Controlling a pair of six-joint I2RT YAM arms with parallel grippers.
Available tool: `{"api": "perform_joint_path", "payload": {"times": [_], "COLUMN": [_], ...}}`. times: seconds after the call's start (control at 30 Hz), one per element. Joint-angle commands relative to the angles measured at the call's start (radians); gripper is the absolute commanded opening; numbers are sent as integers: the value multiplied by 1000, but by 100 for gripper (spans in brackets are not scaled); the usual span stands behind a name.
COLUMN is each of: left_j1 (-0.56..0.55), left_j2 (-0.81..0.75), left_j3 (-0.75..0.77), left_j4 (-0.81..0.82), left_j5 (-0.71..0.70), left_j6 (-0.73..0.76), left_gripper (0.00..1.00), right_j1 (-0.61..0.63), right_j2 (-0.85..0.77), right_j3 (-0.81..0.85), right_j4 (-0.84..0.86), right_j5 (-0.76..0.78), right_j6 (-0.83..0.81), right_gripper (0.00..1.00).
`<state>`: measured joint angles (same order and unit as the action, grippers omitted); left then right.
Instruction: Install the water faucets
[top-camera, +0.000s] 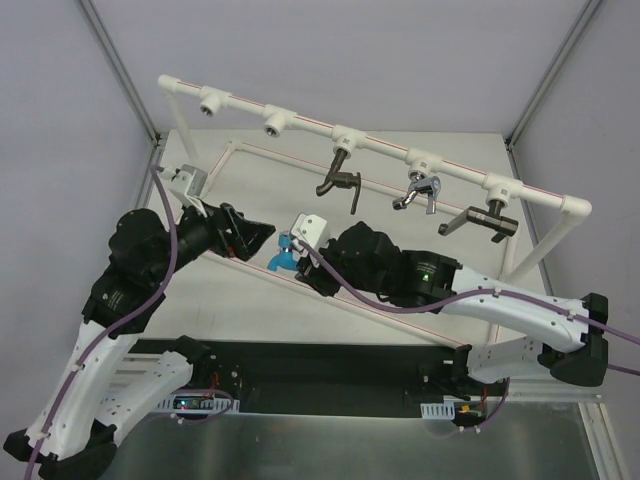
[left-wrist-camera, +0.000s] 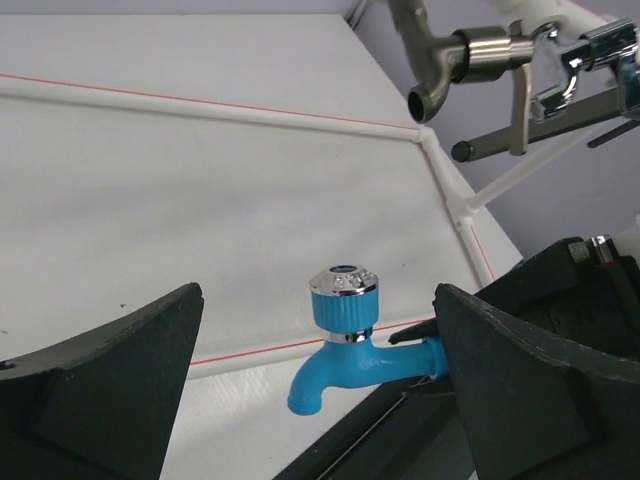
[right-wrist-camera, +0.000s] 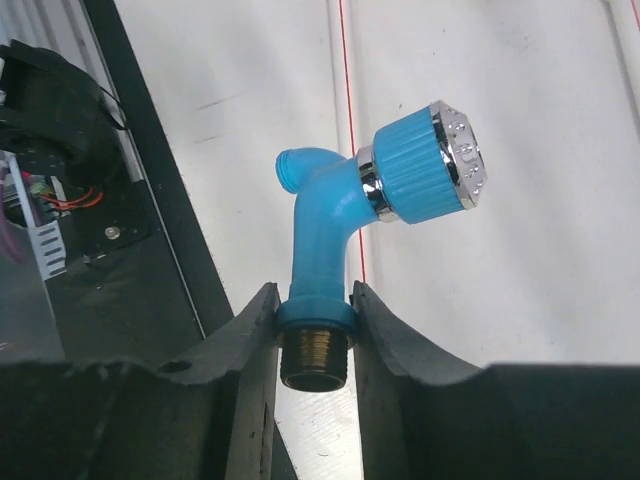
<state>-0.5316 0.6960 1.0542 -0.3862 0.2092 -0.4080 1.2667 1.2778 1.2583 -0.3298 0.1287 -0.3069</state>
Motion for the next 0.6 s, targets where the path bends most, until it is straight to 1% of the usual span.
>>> {"api": "perform_joint_path", "payload": {"times": [0.0,0.03,0.07,0.1,0.17,0.2,0.23,0.33,0.47,0.53,0.57], "left_j1": [154,185,192,197,206,208,208,208,208,206,205], "left_j2": [2,17,26,36,63,69,82,97,125,154,161], "left_j3": [72,79,90,98,119,130,141,168,168,158,133], "left_j4": [40,41,43,43,56,66,78,150,253,320,354], "left_j5": [399,448,505,597,700,796,837,938,989,1009,1016], "left_j6": [58,61,61,66,66,60,55,9,-84,-165,-243], "left_gripper": [99,99,99,99,99,99,99,99,99,99,99], "right_j1": [-3,-3,-3,-3,-4,-4,-4,-4,-4,-4,-4], "right_j2": [-84,-89,-95,-107,-126,-145,-156,-202,-245,-258,-261], "right_j3": [125,136,148,164,177,185,185,184,179,178,178], "right_j4": [-44,-57,-81,-87,-107,-110,-114,-114,-109,-104,-101], "right_j5": [-87,-103,-119,-161,-181,-190,-196,-201,-202,-199,-199], "right_j6": [-50,-70,-78,-89,-106,-107,-113,-127,-152,-167,-172], "right_gripper": [1,1,1,1,1,1,2,2,1,2,1]}}
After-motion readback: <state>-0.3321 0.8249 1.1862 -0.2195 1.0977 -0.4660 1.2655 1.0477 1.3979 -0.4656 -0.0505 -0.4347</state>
